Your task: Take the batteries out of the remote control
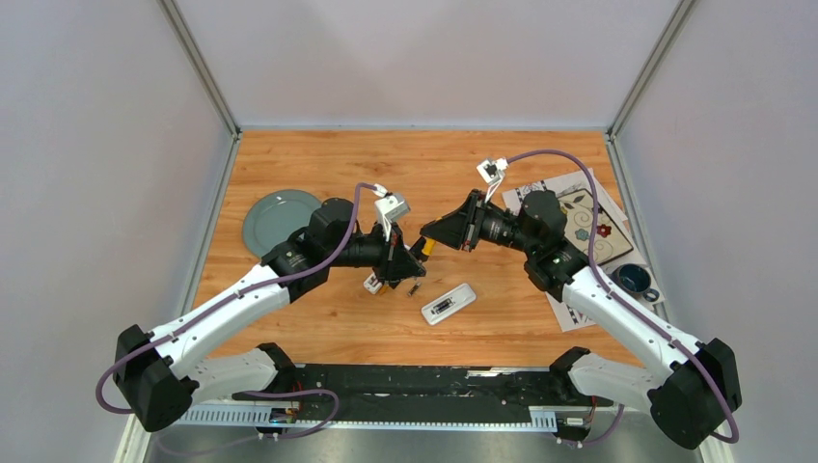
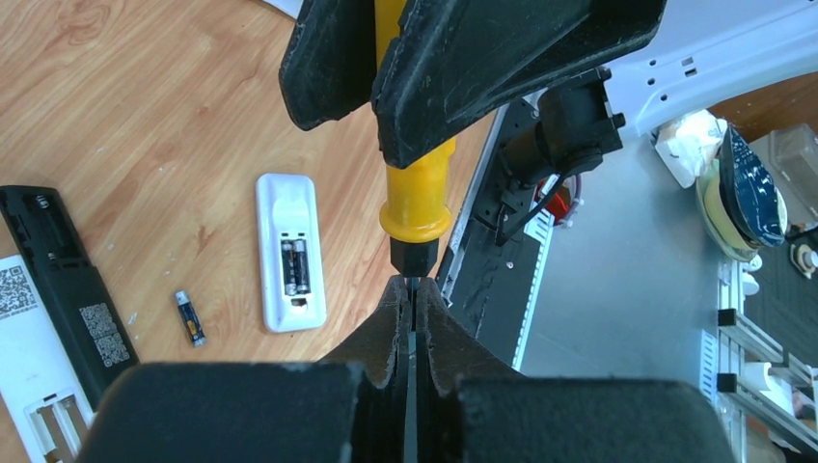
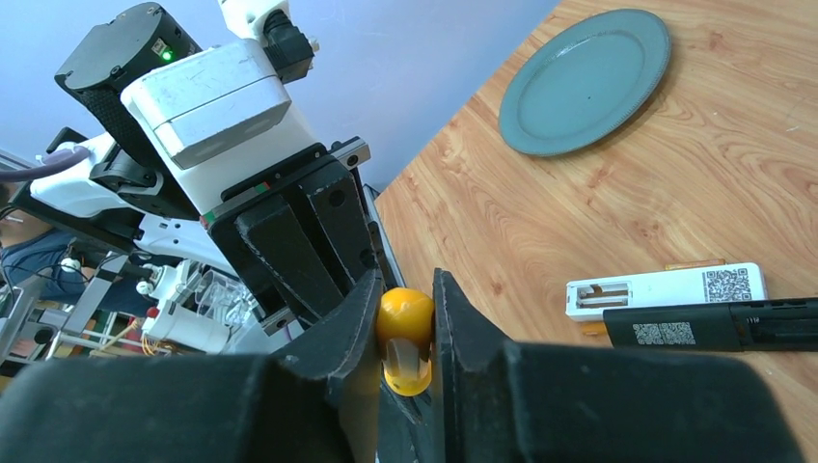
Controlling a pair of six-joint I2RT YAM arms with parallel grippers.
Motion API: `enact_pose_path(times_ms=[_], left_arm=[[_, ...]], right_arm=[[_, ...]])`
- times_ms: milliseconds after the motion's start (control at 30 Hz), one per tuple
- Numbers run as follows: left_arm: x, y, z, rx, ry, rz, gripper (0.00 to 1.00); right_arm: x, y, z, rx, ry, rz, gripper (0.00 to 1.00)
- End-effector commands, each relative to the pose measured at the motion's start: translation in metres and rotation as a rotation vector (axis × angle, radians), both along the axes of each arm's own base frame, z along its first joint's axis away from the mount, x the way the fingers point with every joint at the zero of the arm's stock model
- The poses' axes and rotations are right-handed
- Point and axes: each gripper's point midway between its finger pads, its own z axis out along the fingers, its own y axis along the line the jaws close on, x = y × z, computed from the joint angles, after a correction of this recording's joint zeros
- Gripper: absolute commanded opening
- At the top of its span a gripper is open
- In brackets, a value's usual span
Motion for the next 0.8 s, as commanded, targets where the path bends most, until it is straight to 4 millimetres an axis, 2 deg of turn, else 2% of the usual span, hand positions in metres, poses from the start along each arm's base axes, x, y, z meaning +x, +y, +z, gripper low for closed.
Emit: enact_pose_path(times_ms=[0,67,100,200,333,533,567,600,667,700,767], left_arm=[[0.008,0.003,0.022,-0.021,-0.081,0.031,0.00],[0.008,0.005,0.021,-0.012,-0.085,0.034,0.00],[0.008,0.005,0.021,-0.012,-0.086,0.032,0.00],[0.007,0.006,0.021,-0.009,-0.087,0.029,0.00],[0.007,0.004,0.020,-0.009,-0.080,0.023,0.00],[0.007,0.003,0.023,-0.015,-0.087,0.014,0.00],[0.007,0.003,0.022,-0.013,-0.085,0.014,0.00],[0.007,0.003,0.022,-0.013,-0.086,0.013,0.00],[0.006,0.002,0.021,-0.012,-0.081,0.007,0.00],[0.006,0.002,0.021,-0.011,-0.081,0.008,0.00],[0.006,0.002,0.019,-0.009,-0.076,0.006,0.00]], right_arm=[[-0.004,-0.004,0.026,0.021,-0.078,-0.005,0.30],[-0.006,-0.008,0.025,0.017,-0.083,-0.016,0.41],[-0.006,-0.009,0.027,0.016,-0.088,-0.022,0.51],[-0.008,-0.011,0.027,0.012,-0.095,-0.026,0.61],[-0.012,-0.010,0.028,0.018,-0.101,-0.001,0.61],[-0.014,-0.006,0.022,0.012,-0.093,0.034,0.43],[-0.014,-0.005,0.020,0.010,-0.089,0.042,0.39],[-0.015,-0.004,0.021,0.010,-0.088,0.048,0.30],[-0.015,-0.004,0.018,0.007,-0.083,0.051,0.22],[-0.015,-0.003,0.018,0.006,-0.080,0.054,0.13],[-0.014,-0.003,0.018,0.005,-0.080,0.051,0.05]])
